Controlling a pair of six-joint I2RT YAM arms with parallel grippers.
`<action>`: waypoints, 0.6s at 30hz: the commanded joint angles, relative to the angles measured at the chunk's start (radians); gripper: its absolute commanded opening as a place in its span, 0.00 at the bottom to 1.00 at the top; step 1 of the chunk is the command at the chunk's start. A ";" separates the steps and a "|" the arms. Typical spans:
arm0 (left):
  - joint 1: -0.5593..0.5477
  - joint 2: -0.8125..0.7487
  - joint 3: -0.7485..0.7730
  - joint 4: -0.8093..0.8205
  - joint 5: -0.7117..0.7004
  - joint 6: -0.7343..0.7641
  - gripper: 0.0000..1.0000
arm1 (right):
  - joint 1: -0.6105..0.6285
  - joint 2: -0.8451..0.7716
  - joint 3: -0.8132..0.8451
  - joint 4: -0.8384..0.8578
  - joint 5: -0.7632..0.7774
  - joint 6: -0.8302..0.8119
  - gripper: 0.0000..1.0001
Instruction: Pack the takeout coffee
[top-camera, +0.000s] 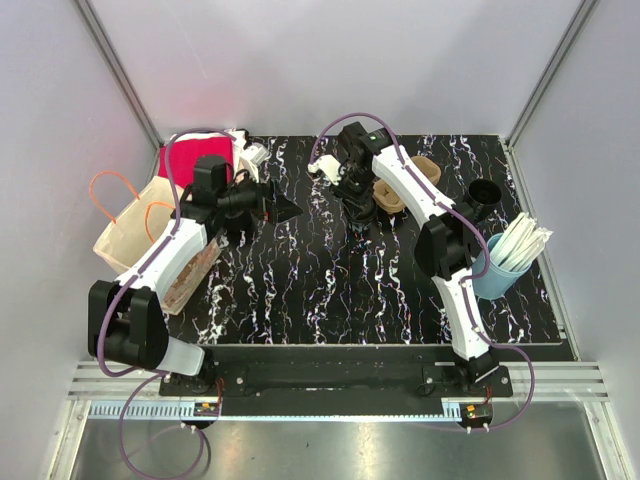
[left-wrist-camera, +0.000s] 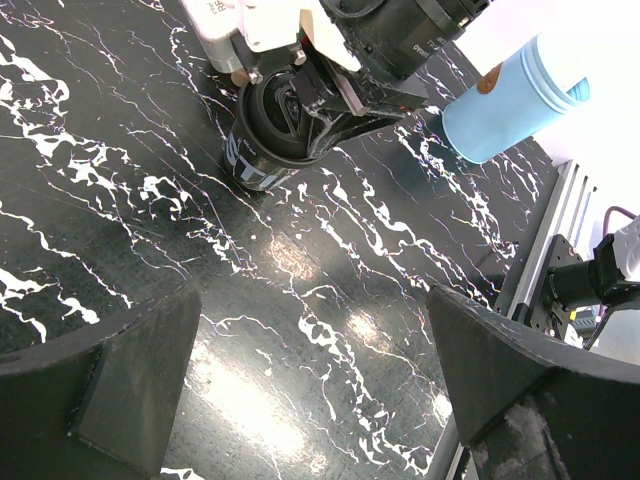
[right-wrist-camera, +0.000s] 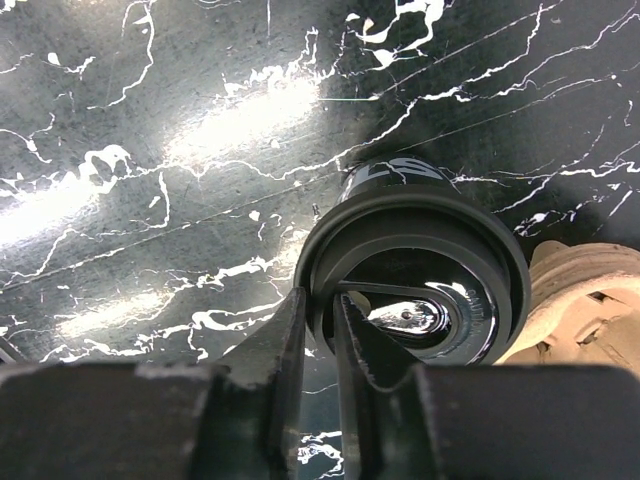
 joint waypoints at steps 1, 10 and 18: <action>0.002 0.004 0.022 0.045 0.030 -0.001 0.99 | -0.005 -0.017 0.006 -0.025 -0.018 -0.003 0.26; 0.000 0.010 0.024 0.049 0.032 -0.002 0.99 | -0.007 -0.040 0.034 -0.036 -0.020 -0.002 0.37; 0.002 0.018 0.025 0.049 0.033 -0.004 0.99 | -0.007 -0.086 0.045 -0.036 -0.033 0.000 0.43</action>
